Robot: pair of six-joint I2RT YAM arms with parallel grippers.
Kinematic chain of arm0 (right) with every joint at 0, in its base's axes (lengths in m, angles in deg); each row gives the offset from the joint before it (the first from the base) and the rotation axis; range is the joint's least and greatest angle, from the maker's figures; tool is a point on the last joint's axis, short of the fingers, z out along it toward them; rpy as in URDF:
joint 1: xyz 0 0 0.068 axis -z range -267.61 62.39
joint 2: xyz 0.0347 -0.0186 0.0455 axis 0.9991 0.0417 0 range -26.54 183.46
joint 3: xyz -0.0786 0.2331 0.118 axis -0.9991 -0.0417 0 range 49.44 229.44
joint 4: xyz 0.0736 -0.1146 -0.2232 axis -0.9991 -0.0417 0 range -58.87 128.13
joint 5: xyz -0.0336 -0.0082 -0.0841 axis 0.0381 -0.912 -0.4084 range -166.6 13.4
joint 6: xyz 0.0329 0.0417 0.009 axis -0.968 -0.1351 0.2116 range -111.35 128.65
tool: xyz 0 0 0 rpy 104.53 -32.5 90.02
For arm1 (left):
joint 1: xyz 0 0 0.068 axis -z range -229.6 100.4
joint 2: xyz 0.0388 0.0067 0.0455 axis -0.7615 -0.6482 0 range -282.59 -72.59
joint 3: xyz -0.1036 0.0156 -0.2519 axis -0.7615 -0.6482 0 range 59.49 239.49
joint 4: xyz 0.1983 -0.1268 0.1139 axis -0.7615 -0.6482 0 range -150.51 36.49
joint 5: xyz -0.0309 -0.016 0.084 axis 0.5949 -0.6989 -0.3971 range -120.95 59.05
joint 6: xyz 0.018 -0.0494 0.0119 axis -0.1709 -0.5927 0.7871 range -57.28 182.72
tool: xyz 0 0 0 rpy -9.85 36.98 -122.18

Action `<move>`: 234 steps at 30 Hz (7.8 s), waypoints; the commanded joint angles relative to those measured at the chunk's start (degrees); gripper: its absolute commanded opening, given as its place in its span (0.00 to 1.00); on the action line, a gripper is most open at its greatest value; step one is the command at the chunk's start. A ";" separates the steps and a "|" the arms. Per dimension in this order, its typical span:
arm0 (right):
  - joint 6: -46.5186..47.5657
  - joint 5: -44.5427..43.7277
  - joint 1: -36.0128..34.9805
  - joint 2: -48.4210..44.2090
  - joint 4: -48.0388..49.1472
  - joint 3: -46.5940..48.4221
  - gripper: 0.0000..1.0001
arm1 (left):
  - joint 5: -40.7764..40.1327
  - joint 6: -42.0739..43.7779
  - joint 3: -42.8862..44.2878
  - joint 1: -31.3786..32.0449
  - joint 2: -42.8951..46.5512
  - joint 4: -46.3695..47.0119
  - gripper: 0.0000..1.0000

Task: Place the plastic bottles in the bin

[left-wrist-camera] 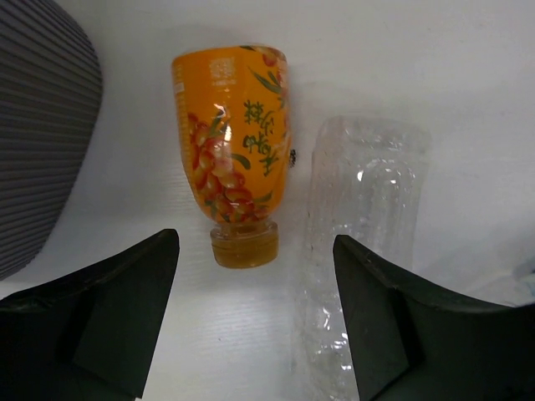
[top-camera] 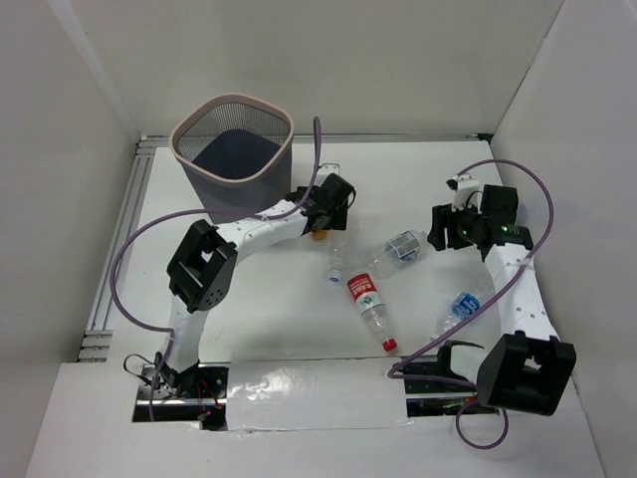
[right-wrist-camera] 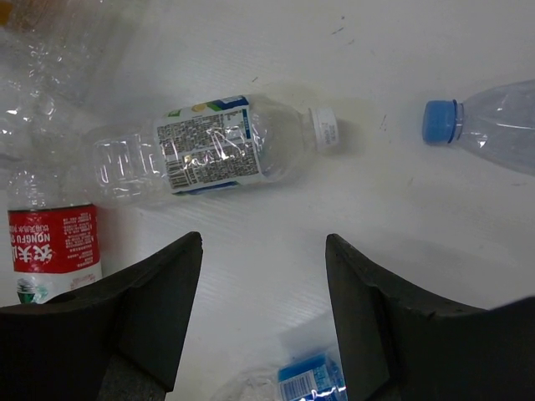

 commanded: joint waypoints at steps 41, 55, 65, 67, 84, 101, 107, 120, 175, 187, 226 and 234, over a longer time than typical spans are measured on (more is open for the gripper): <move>4.21 10.52 0.84 0.86 -1.14 -0.28 0.70 | 1.72 7.01 9.61 -1.70 -5.50 6.84 0.32; 5.28 10.52 0.84 -0.19 0.44 -1.95 0.29 | 8.43 11.94 20.77 0.77 11.64 14.66 0.24; 10.45 11.23 -0.82 -0.81 1.58 -3.00 0.43 | -7.11 11.79 8.94 -9.22 27.45 14.59 0.30; 11.86 11.84 -1.35 0.33 1.58 -3.00 0.47 | -8.54 11.08 5.32 -11.96 29.75 15.28 0.32; 58.30 18.88 -7.24 3.76 -3.43 -3.70 1.00 | 2.07 15.63 8.37 -22.62 28.17 8.26 1.00; 83.76 13.70 -11.99 20.89 -2.82 0.87 1.00 | 26.97 16.10 -21.28 -1.17 46.97 3.51 1.00; 85.16 10.62 -14.62 25.38 -1.23 0.87 1.00 | 23.98 9.94 -33.61 1.73 54.26 5.00 1.00; 87.54 13.76 -10.94 19.51 -20.98 7.88 0.30 | 21.16 3.34 -47.07 8.23 56.12 4.47 1.00; -24.43 19.65 -32.47 48.16 37.00 79.46 1.00 | 17.28 17.66 -46.73 12.55 42.34 30.04 1.00; -16.11 14.73 -15.46 37.71 12.59 66.20 0.10 | 17.05 23.28 -32.34 8.77 24.78 31.90 0.98; -2.20 15.28 5.23 5.53 1.06 11.86 0.65 | 14.57 24.87 2.66 5.69 21.83 19.41 0.34; -1.67 14.74 6.29 5.52 1.58 9.13 0.78 | 4.65 25.40 2.15 0.34 33.08 25.90 0.34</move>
